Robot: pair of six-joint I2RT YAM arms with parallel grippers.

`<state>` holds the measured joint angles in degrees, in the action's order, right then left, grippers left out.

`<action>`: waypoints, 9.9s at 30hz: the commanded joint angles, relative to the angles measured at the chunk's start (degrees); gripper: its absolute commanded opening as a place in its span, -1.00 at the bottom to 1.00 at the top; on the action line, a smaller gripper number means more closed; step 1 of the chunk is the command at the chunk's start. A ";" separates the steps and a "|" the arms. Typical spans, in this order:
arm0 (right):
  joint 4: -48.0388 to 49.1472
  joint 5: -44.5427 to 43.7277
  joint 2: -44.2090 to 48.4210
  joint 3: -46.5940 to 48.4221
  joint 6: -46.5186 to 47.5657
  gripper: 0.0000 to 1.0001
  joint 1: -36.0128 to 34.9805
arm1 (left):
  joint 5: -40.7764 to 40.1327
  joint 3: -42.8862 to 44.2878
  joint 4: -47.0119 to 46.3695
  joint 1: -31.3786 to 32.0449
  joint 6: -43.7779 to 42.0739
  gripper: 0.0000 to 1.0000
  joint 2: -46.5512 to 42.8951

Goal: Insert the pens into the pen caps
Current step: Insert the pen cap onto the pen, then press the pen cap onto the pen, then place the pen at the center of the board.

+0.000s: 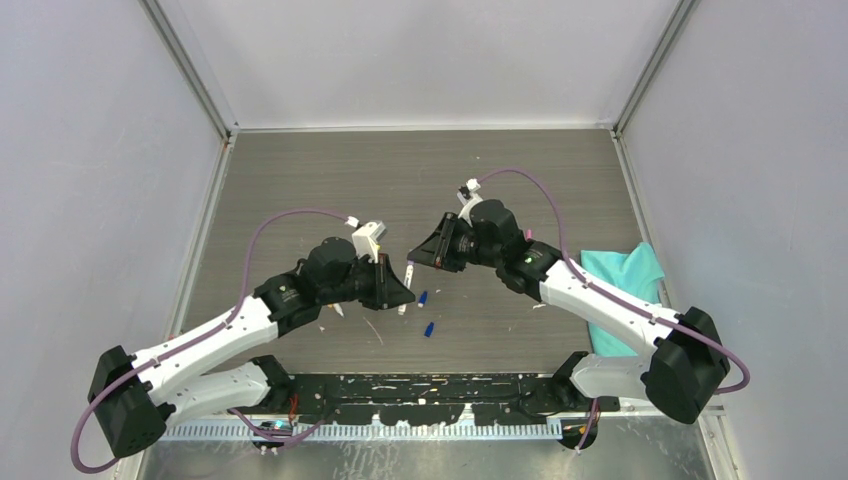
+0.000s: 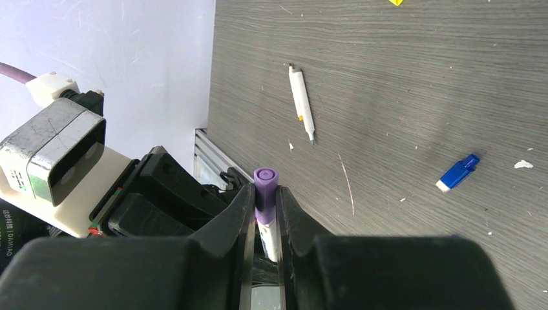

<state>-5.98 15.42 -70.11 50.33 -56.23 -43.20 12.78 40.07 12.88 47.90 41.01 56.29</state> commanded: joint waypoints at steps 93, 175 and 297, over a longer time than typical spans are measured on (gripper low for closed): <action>1.81 15.41 8.17 12.72 23.71 0.60 2.15 | 30.66 5.35 3.96 -12.80 -35.71 -0.99 -8.31; 15.35 18.16 -7.29 -12.25 8.17 -0.98 -25.10 | 12.42 3.96 4.10 -10.47 -36.73 -1.00 -13.66; -0.52 -48.31 4.09 -21.13 22.93 0.16 11.45 | -13.79 5.18 17.50 -15.38 -36.08 1.00 -18.97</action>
<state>-10.00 -31.03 -65.82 29.02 -32.62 -32.08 -0.84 44.05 31.46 32.71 5.10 37.80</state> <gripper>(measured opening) 0.512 0.999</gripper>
